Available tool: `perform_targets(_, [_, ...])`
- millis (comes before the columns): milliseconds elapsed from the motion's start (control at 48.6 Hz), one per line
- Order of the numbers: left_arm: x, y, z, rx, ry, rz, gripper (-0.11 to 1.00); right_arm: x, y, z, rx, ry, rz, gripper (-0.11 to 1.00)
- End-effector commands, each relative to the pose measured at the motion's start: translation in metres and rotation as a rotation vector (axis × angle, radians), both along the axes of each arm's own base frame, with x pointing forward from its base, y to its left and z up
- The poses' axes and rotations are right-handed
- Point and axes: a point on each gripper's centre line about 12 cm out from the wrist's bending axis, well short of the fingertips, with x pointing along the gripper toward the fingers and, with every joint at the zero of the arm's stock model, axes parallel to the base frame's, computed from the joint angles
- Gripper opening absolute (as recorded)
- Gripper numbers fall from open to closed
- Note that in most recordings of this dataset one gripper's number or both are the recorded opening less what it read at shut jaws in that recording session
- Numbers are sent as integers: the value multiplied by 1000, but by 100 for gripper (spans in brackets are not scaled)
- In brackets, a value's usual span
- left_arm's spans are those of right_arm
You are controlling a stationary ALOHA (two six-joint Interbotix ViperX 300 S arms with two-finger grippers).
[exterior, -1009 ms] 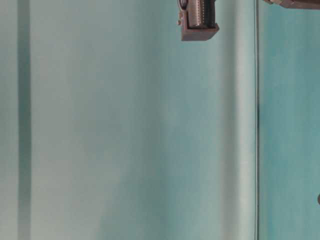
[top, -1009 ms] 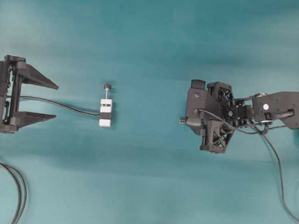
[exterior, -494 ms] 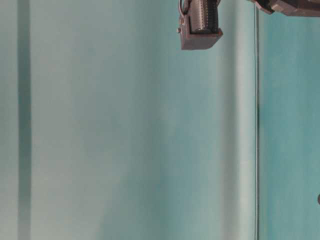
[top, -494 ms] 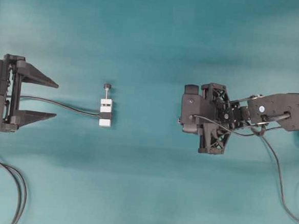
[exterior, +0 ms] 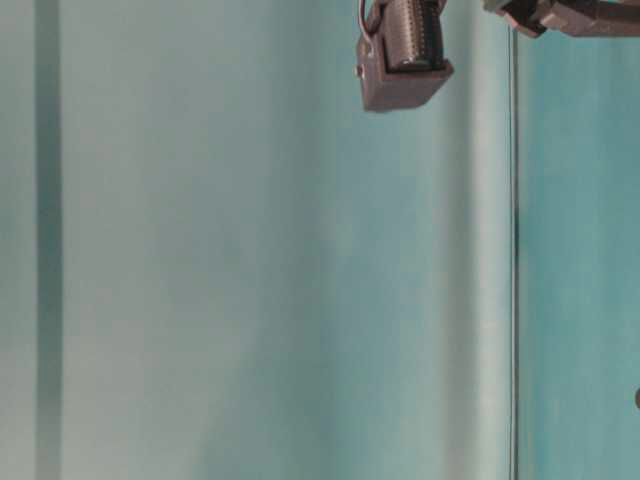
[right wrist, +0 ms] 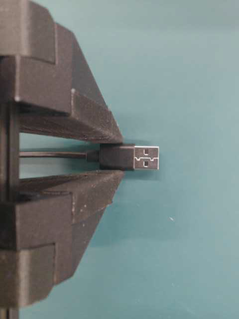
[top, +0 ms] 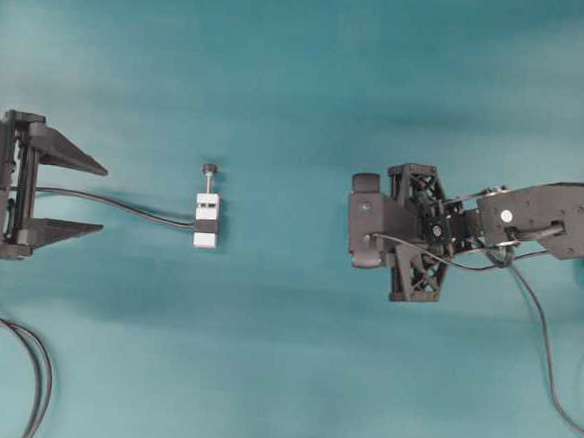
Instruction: Insert the USB cable into the female connector supported by the left arm.
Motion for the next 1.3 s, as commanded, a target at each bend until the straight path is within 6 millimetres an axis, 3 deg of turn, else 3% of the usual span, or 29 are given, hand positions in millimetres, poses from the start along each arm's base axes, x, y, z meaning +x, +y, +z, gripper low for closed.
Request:
perform_targets(0, [6, 0, 3, 14, -27, -6, 97, 13, -10, 27, -42, -48, 6, 21])
perform_targets(391, [26, 2, -21, 13, -26, 3, 97, 38, -19, 55, -144, -72, 53, 21])
perform_targets(680, [63, -6, -47, 13, 17, -27, 97, 51, -19, 51, -151, -41, 46, 21])
perform_targets(803, [67, -11, -66, 5, 98, -40, 97, 62, -12, 49, -150, -43, 60, 21])
perform_targets(1030, [73, -6, -64, -3, 91, -14, 97, 84, 2, 40, -147, -35, 82, 21])
perform_targets(1277, [74, 1, -63, -2, 72, 12, 96, 102, 5, 42, -127, -59, 52, 21])
